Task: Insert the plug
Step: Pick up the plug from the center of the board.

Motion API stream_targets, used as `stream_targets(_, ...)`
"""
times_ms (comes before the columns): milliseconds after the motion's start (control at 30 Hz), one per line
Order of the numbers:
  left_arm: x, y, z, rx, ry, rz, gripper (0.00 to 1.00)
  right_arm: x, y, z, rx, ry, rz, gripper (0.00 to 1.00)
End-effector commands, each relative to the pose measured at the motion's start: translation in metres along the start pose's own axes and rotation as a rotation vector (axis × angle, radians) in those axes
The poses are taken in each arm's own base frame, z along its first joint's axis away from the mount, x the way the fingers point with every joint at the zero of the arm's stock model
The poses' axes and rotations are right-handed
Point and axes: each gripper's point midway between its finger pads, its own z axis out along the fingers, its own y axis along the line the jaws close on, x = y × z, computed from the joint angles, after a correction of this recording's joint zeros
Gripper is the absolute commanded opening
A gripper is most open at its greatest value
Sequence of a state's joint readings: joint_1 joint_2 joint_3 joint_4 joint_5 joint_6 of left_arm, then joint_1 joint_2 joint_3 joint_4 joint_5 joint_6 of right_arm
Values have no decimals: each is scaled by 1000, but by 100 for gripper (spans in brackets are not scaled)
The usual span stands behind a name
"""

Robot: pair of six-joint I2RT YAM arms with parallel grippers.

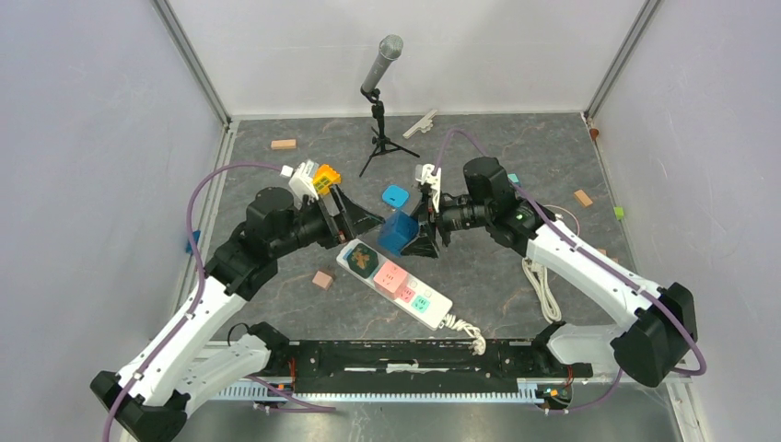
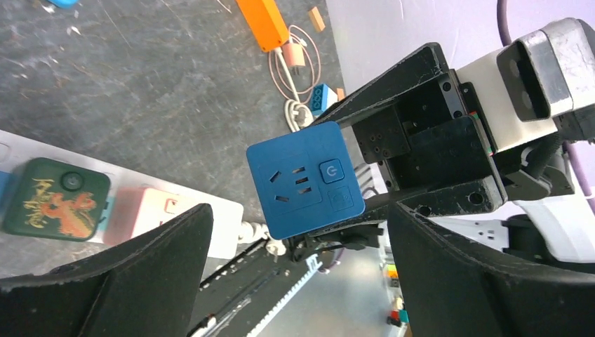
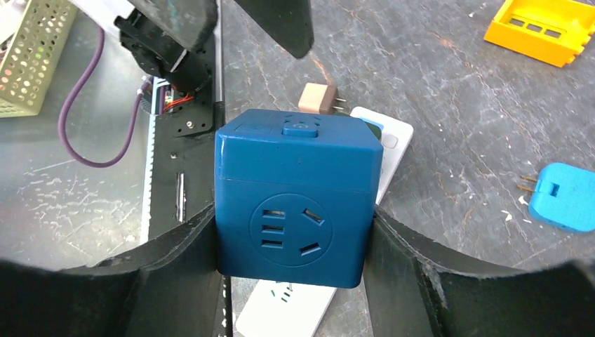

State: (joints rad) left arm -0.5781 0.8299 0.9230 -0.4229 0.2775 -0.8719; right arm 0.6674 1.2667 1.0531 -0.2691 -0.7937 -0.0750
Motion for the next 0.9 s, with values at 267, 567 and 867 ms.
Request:
stream_targets(267, 31, -14, 25, 29, 254, -237, 100, -18, 7, 1, -26, 63, -145, 0)
stream_targets(567, 65, -19, 43, 48, 376, -251, 97, -8, 10, 13, -12, 114, -165, 0)
stream_targets(867, 70, -2, 46, 2, 346, -226, 61, -7, -2, 11, 72, 115, -167, 12)
